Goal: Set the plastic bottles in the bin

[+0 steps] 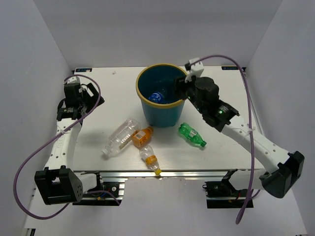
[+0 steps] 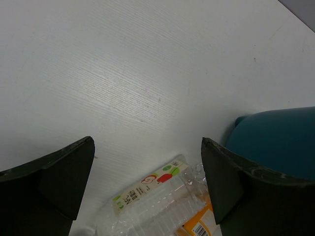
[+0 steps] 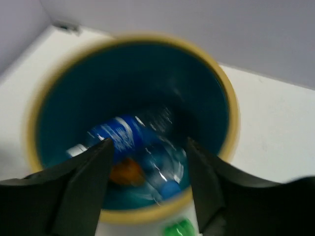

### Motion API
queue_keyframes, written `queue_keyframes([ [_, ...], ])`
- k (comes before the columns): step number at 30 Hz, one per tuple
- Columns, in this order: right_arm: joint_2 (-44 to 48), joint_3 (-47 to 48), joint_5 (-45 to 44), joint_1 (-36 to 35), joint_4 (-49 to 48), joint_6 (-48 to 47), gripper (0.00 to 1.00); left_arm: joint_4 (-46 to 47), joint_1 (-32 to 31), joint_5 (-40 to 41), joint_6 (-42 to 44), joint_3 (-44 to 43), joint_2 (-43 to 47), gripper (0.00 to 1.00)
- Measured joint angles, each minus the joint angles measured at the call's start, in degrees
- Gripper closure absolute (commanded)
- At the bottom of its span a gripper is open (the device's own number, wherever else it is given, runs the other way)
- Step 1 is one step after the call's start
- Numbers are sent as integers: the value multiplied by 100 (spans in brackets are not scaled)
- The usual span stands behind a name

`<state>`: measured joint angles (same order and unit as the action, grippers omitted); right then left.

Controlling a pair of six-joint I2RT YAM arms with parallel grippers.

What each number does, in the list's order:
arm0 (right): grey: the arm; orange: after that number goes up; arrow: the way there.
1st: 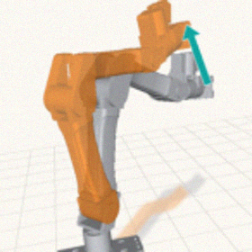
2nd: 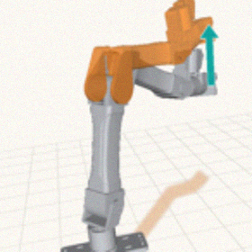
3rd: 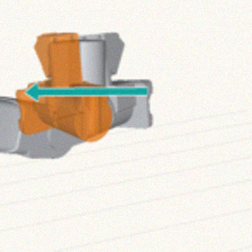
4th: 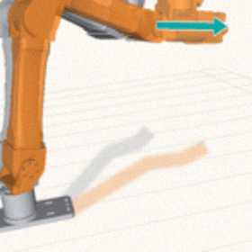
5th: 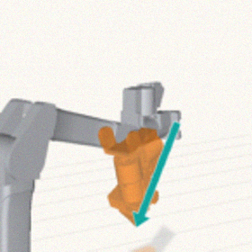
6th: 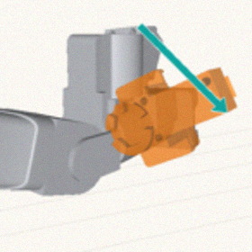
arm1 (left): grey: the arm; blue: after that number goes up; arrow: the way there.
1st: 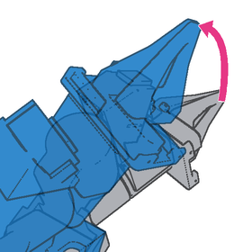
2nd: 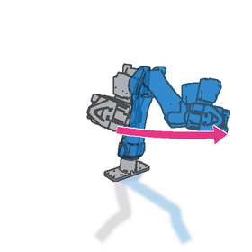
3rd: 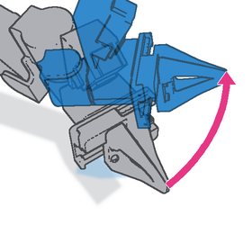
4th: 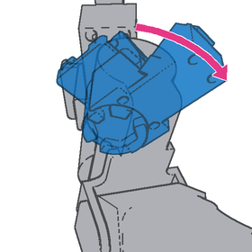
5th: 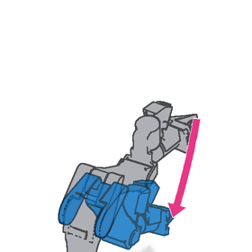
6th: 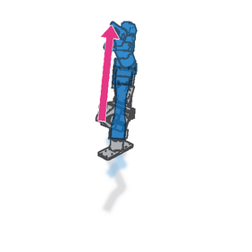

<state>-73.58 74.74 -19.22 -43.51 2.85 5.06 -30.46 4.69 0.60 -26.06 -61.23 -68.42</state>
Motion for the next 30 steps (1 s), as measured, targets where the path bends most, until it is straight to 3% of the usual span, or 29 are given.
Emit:
queue_keyframes([
  [2, 254, -470, -11, 168, 321, 210, 11, -2, 0, 4, 13, 0, 0, 2],
  [11, 1939, -2315, 382, 636, 767, 632, 11, -83, 0, 0, 39, -22, -46, 2],
  [18, 1139, -3383, 721, 964, 1005, 463, 11, -81, 0, 2, 42, -26, -76, 2],
  [23, 916, -3211, 1137, 1049, 1121, 289, 11, -83, 0, 0, 39, -26, -76, 2],
  [30, 697, -1718, 1639, 1043, 833, 20, 18, -87, 0, 7, 39, -26, -79, 2],
])
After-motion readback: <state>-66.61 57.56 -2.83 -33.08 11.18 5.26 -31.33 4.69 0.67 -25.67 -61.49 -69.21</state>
